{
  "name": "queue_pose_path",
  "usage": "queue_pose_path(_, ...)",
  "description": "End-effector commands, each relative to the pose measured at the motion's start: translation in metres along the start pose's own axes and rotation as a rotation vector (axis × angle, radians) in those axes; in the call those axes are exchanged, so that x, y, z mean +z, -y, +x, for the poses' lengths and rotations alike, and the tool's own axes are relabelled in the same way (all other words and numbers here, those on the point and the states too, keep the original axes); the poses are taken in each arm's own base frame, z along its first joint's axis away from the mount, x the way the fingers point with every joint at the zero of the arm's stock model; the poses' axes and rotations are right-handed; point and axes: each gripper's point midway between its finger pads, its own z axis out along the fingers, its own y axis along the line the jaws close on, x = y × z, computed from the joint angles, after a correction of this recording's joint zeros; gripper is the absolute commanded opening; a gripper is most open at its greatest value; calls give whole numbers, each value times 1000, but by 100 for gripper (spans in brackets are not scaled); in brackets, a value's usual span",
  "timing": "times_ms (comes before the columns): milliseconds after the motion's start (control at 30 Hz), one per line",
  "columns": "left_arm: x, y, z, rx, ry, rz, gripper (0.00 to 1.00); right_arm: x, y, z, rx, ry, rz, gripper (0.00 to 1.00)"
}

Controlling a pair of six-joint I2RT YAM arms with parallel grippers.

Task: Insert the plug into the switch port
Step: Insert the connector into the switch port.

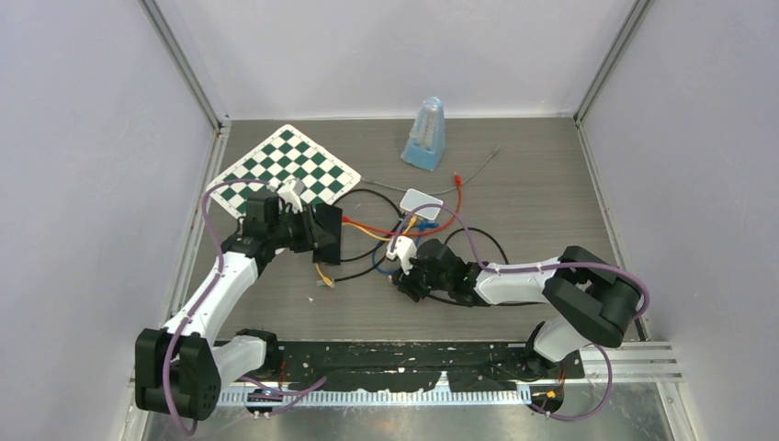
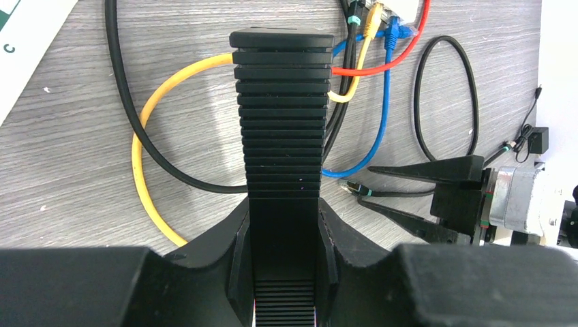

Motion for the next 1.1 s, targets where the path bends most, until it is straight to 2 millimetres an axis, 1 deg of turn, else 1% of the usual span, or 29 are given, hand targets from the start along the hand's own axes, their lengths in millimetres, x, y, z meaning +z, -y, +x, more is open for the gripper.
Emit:
queue_pose_path(0, -8, 19, -27, 58, 69, 61, 0, 1, -3, -4, 34, 41, 21, 46)
queue_pose_path(67, -9, 26, -24, 84, 59, 112, 0, 1, 0, 2, 42, 24, 45, 42)
queue_pose_path(133, -9, 31, -23, 90, 60, 145, 0, 0, 4, 8, 53, 15, 69, 36)
queue_pose_path(167, -9, 33, -23, 89, 62, 155, 0, -1, 3, 9, 54, 18, 68, 29)
queue_pose_path(200, -10, 36, -22, 94, 62, 175, 0, -1, 2, 7, 58, 28, 60, 25)
queue_pose_path(233, -11, 41, -21, 108, 59, 207, 0, -2, 1, 5, 62, 37, 56, 15)
queue_pose_path(300, -14, 54, -18, 145, 52, 291, 0, -6, 1, -5, 72, 61, 53, 6)
queue_pose_path(333, -16, 60, -18, 160, 54, 328, 0, -11, 2, -13, 81, 85, 43, 6)
queue_pose_path(367, -20, 67, -15, 174, 48, 376, 0, -14, 3, -15, 87, 89, 34, 5)
queue_pose_path(400, -22, 72, -14, 187, 45, 411, 0, -22, 5, -27, 99, 127, 13, 5)
queue_pose_path(433, -25, 78, -13, 204, 43, 449, 0, -27, 11, -30, 119, 140, 12, 5)
queue_pose_path(467, -28, 83, -10, 223, 39, 489, 0, -37, 6, -43, 119, 186, -39, 5)
queue_pose_path(500, -30, 88, -8, 238, 33, 528, 0, -44, 12, -47, 136, 206, -47, 5)
queue_pose_path(533, -32, 92, -7, 248, 26, 563, 0, -55, 6, -59, 128, 255, -100, 5)
queue_pose_path(567, -35, 97, -4, 255, 17, 601, 0, -62, 11, -64, 137, 279, -107, 5)
queue_pose_path(600, -37, 101, -4, 266, 19, 635, 0, -73, 4, -77, 117, 326, -162, 5)
queue_pose_path(633, -39, 105, -3, 272, 17, 668, 0, -83, 2, -86, 103, 362, -201, 5)
queue_pose_path(700, -45, 115, -2, 302, 26, 752, 0, -96, -1, -98, 83, 396, -265, 5)
queue_pose_path(733, -49, 119, -2, 318, 38, 792, 0, -100, -1, -107, 74, 410, -286, 5)
queue_pose_path(767, -52, 123, -3, 340, 62, 823, 0, -103, -4, -109, 74, 414, -330, 5)
queue_pose_path(800, -56, 126, -2, 363, 81, 852, 0, -107, -5, -118, 68, 424, -350, 5)
queue_pose_path(833, -60, 129, -2, 391, 104, 874, 0, -108, -8, -120, 68, 421, -392, 5)
queue_pose_path(867, -62, 131, -2, 407, 114, 888, 0, -111, -7, -129, 59, 435, -404, 5)
queue_pose_path(900, -64, 133, -3, 417, 115, 896, 0, -110, -10, -130, 60, 432, -435, 5)
queue_pose_path(933, -66, 134, -2, 424, 106, 907, 0, -112, -10, -138, 48, 448, -442, 5)
queue_pose_path(967, -67, 136, 0, 431, 95, 921, 0, -112, -13, -139, 56, 444, -474, 5)
queue_pose_path(1000, -69, 137, 1, 440, 86, 933, 0, -115, -12, -147, 59, 459, -487, 5)
queue_pose_path(1033, -71, 138, 2, 448, 83, 941, 0, -115, -15, -149, 60, 458, -512, 5)
queue_pose_path(1067, -72, 139, 2, 456, 85, 945, 0, -117, -14, -156, 59, 471, -521, 5)
